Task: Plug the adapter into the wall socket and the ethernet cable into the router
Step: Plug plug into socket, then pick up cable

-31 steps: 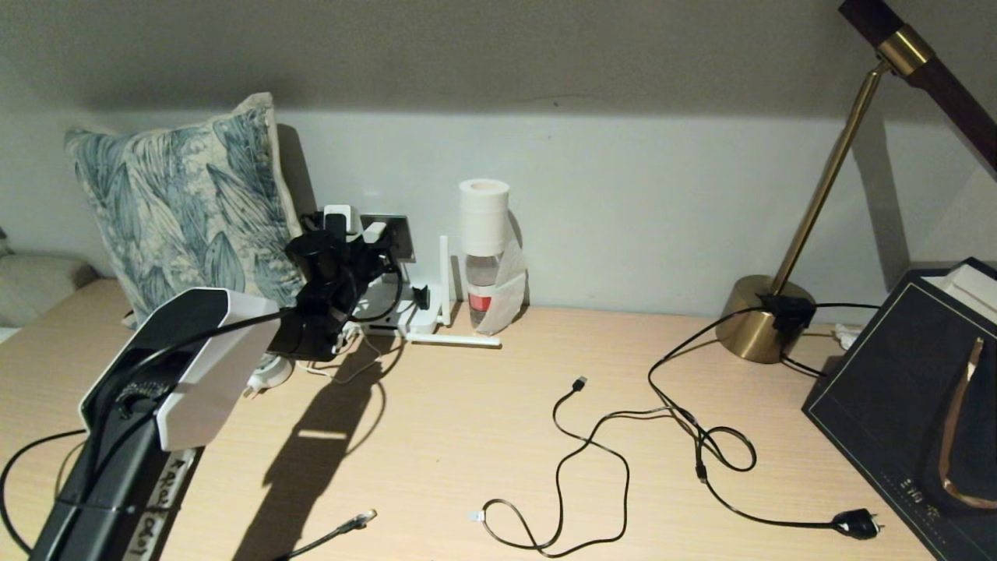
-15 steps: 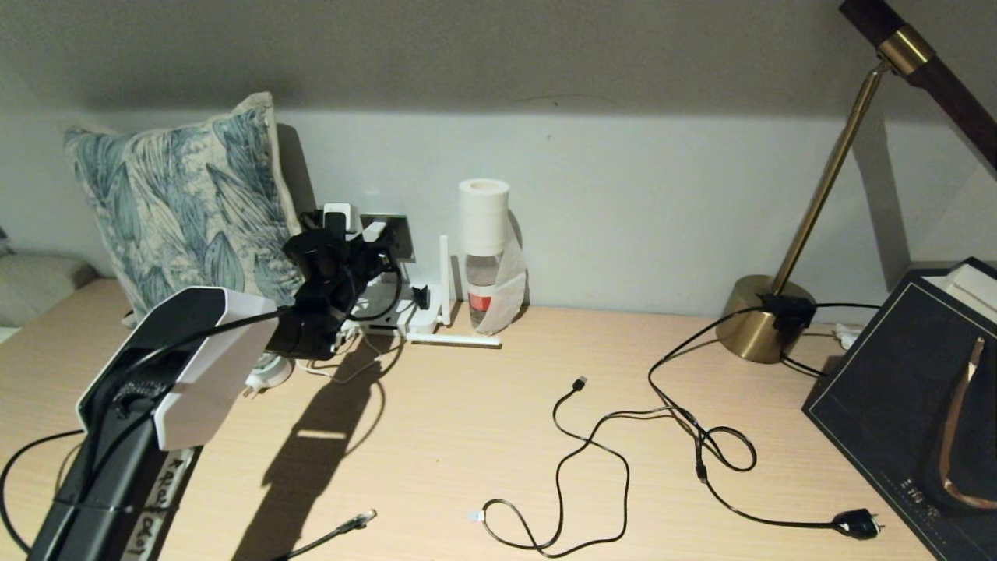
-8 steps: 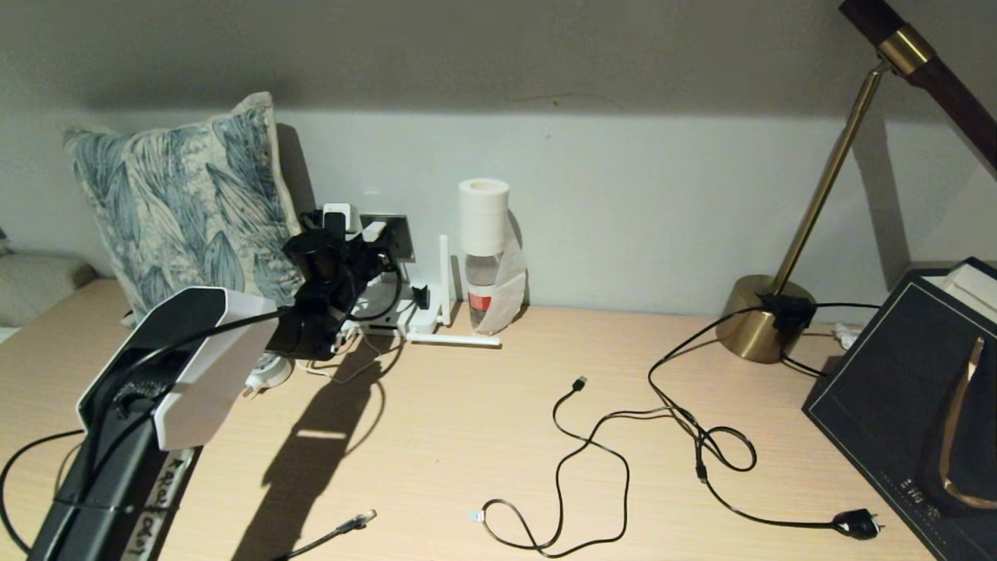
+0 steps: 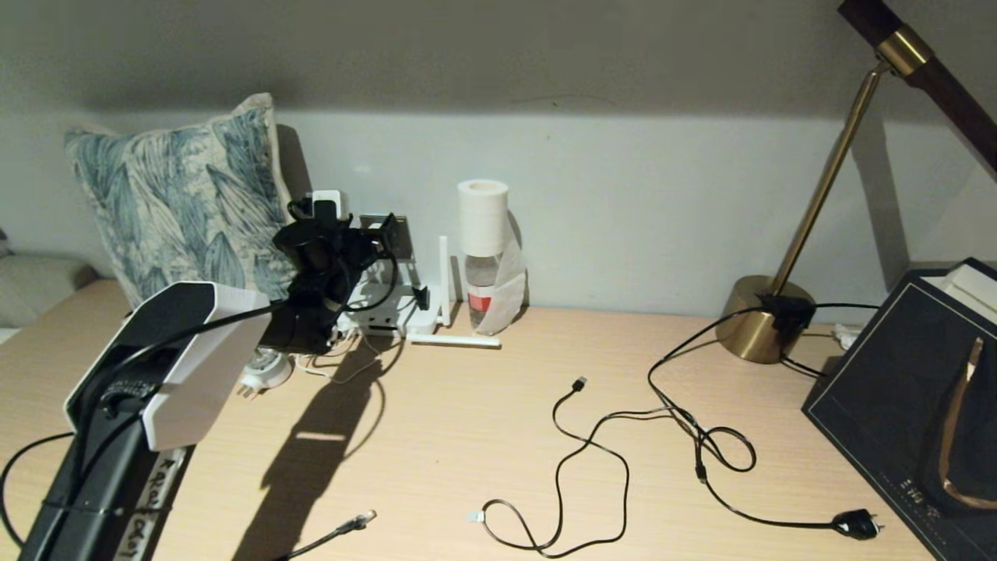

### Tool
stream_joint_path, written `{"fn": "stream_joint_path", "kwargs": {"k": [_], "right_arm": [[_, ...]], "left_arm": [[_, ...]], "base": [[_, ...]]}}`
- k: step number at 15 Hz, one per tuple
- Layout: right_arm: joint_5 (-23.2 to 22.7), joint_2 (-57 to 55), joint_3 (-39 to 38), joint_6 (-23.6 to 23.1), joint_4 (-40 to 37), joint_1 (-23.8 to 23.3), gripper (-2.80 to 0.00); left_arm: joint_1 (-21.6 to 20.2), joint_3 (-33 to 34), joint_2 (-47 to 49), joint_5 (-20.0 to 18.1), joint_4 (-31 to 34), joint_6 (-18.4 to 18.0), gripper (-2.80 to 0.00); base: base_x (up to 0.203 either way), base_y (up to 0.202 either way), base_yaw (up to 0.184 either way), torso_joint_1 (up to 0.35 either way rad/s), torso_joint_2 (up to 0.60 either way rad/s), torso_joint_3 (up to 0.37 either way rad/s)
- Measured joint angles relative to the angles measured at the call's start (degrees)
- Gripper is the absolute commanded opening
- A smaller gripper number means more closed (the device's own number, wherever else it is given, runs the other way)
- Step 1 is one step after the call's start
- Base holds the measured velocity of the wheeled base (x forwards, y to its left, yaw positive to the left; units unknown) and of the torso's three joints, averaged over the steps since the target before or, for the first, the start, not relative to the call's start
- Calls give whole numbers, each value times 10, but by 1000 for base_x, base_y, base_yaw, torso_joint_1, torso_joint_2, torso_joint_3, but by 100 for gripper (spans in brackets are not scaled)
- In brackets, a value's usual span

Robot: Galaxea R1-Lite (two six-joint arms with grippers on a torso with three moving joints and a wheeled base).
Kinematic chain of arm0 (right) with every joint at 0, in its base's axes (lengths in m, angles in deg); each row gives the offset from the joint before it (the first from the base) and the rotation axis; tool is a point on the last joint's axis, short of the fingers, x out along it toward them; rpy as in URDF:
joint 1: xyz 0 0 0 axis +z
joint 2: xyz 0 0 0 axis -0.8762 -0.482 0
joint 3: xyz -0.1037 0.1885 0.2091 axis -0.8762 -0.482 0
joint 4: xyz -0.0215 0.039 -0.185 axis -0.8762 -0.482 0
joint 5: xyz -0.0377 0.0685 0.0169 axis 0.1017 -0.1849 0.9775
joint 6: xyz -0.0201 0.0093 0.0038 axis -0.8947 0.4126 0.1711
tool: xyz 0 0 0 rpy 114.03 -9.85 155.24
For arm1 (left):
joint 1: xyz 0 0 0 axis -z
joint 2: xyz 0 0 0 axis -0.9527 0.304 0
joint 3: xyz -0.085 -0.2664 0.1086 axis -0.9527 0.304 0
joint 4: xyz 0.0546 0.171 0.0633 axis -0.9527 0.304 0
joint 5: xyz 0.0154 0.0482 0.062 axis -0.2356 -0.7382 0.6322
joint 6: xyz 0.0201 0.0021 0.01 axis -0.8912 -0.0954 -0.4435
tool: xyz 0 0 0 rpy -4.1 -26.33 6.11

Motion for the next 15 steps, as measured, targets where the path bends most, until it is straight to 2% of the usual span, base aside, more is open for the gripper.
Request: {"fn": "stream_joint_path", "kwargs": {"k": [4, 6, 9, 12, 13, 15], "right_arm": [[0, 0, 0, 0, 0, 0, -280], [0, 0, 0, 0, 0, 0, -280], [0, 0, 0, 0, 0, 0, -280], [0, 0, 0, 0, 0, 0, -280], [0, 0, 0, 0, 0, 0, -280], [0, 0, 0, 0, 0, 0, -280]], "left_arm": [[2, 30, -11, 8, -51, -2, 0], [3, 99, -43, 6, -76, -3, 0], [3, 260, -143, -22, -111, -19, 0], [1, 441, -295, -105, -107, -67, 0], [1, 501, -357, -143, -83, -90, 0], [-1, 605, -480, -217, 19, -155, 0]], "base": [[0, 0, 0, 0, 0, 0], [0, 0, 0, 0, 0, 0], [0, 0, 0, 0, 0, 0], [0, 0, 0, 0, 0, 0], [0, 0, 0, 0, 0, 0], [0, 0, 0, 0, 0, 0]]}}
